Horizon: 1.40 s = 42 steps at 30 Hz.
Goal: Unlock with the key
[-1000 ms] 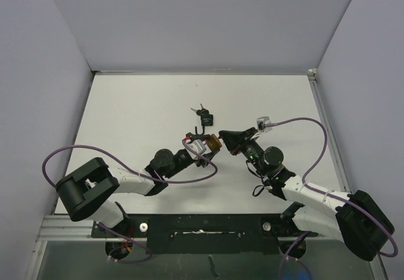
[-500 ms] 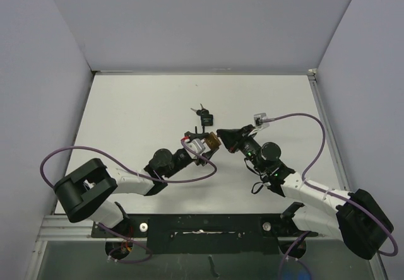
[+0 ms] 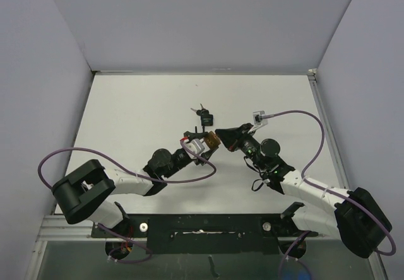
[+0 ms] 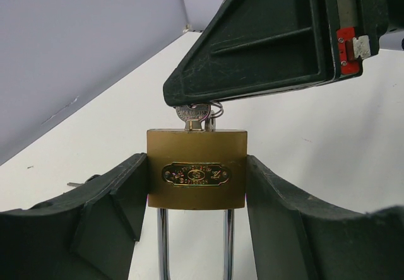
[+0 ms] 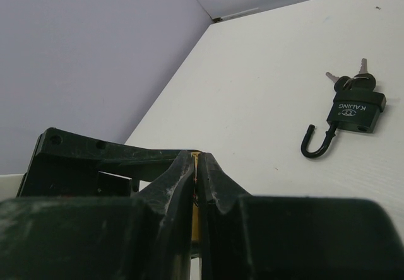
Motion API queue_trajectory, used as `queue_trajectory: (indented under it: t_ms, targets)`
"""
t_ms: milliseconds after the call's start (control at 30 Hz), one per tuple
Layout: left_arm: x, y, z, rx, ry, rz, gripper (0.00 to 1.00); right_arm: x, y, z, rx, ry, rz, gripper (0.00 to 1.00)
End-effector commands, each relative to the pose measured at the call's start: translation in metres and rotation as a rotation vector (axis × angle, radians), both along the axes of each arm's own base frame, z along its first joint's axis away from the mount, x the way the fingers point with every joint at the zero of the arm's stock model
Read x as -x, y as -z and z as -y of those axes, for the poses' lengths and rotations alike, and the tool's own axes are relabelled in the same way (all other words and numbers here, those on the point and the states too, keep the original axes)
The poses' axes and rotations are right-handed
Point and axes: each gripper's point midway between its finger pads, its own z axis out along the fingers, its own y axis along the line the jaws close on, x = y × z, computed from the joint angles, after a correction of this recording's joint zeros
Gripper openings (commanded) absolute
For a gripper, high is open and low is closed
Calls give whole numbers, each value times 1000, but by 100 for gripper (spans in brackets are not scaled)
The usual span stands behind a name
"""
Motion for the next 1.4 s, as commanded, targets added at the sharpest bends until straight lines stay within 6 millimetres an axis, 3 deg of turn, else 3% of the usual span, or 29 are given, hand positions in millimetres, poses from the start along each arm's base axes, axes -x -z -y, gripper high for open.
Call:
queue_trajectory:
  t_ms: [0,333,500,733,933,1367]
  targets:
    - [12,-122,-14,314,5,254,0,9,22,-11,54,-75,-72,0]
    - [1,-120,-17,327,-54,197,0,6,31,-15,86,-81,-114,0]
    - [-11,-106,-15,318,-119,143,0,2,41,-13,118,-62,-180,0]
    - [-26,-81,-12,325,-230,62,0,-11,58,4,123,5,-300,0]
    - [-31,-61,2,296,-307,24,0,-17,63,13,113,8,-374,0]
    - [-38,-41,17,227,-526,-14,0,-27,81,18,153,44,-507,0]
